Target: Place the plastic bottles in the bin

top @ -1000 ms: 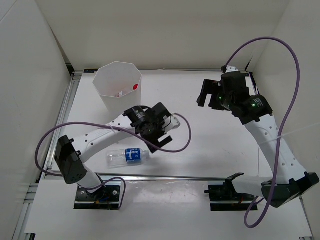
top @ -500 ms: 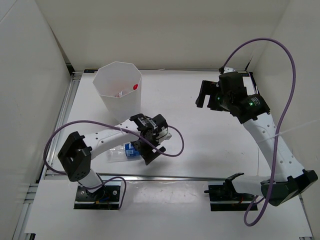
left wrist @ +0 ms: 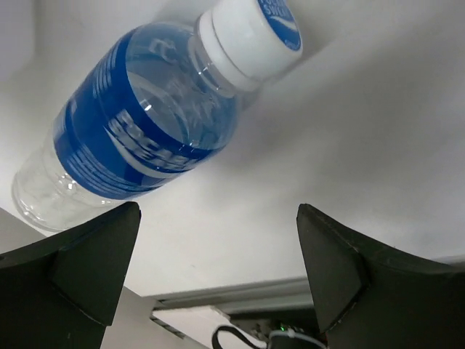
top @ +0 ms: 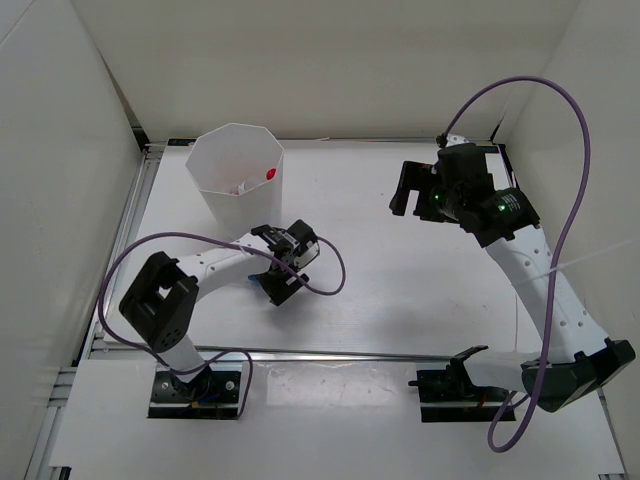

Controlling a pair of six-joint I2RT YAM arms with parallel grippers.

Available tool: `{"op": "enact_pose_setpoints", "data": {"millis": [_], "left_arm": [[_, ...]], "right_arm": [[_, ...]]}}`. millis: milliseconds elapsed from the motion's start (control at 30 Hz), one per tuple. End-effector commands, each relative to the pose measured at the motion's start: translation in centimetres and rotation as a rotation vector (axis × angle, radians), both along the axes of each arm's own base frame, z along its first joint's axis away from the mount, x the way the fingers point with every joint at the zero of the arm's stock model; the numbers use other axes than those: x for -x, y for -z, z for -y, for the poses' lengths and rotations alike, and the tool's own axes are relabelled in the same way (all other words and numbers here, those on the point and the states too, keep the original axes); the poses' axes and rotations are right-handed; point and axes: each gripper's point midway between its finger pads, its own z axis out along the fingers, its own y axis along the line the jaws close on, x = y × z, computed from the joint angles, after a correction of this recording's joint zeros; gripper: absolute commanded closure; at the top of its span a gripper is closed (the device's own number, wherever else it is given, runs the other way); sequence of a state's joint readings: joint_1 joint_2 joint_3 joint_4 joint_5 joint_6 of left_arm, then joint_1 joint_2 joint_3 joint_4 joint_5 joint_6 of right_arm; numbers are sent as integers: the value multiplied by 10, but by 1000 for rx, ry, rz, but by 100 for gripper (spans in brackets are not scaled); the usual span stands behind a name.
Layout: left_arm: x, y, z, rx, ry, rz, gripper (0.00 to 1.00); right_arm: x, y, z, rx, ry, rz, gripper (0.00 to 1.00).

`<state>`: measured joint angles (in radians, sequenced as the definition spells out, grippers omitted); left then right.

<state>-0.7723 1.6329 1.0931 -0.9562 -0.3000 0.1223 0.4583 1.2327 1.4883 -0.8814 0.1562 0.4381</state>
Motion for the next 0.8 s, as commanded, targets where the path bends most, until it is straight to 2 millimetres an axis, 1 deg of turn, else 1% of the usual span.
{"op": "enact_pose_setpoints", "data": {"millis": [0,67,133,167,200,267,367,433,467,500,600,633,667,700,767], "left_arm": [[-32,3,4,4,21,104,0],[-35,10,4,-11,39,106,0],[-40,15,5,-9,30,109,0],[-43,12,5,-12,27,124,0],[-43,15,5,-18,28,117,0],[-50,7,9,-8,16,147,0],[-56,3,10,-9,10,175,0],[-59,0,6,-34,4,196,0],[-63,-2,9,-22,2,210,0],[-62,-5,13,-18,22,216,0],[-67,-13,25,-6,58,253,3],[-67,-11,24,-20,56,253,3],[-68,-13,29,-13,64,260,3],[-68,-11,27,-28,63,259,4],[-70,-12,25,-39,59,268,4]], "right_arm": [[-5,-8,-3,-12,-6,30,0],[-4,-11,-4,-21,-13,35,0],[-3,-10,-4,-17,-13,27,0],[-3,-10,-4,-17,-13,27,0],[-3,-10,-4,-17,-13,27,0],[-3,-10,-4,-17,-13,27,0],[-3,-10,-4,-17,-13,27,0],[-2,-10,-5,-22,-20,25,0],[-2,-10,-5,-22,-20,25,0],[-2,-10,-5,-22,-20,25,0],[-2,-10,-5,-22,-20,25,0],[-2,-10,-5,-22,-20,25,0],[-2,-10,-5,-22,-20,25,0],[-2,-10,-5,-22,-20,25,0],[0,-8,-4,-18,-20,16,0]]}}
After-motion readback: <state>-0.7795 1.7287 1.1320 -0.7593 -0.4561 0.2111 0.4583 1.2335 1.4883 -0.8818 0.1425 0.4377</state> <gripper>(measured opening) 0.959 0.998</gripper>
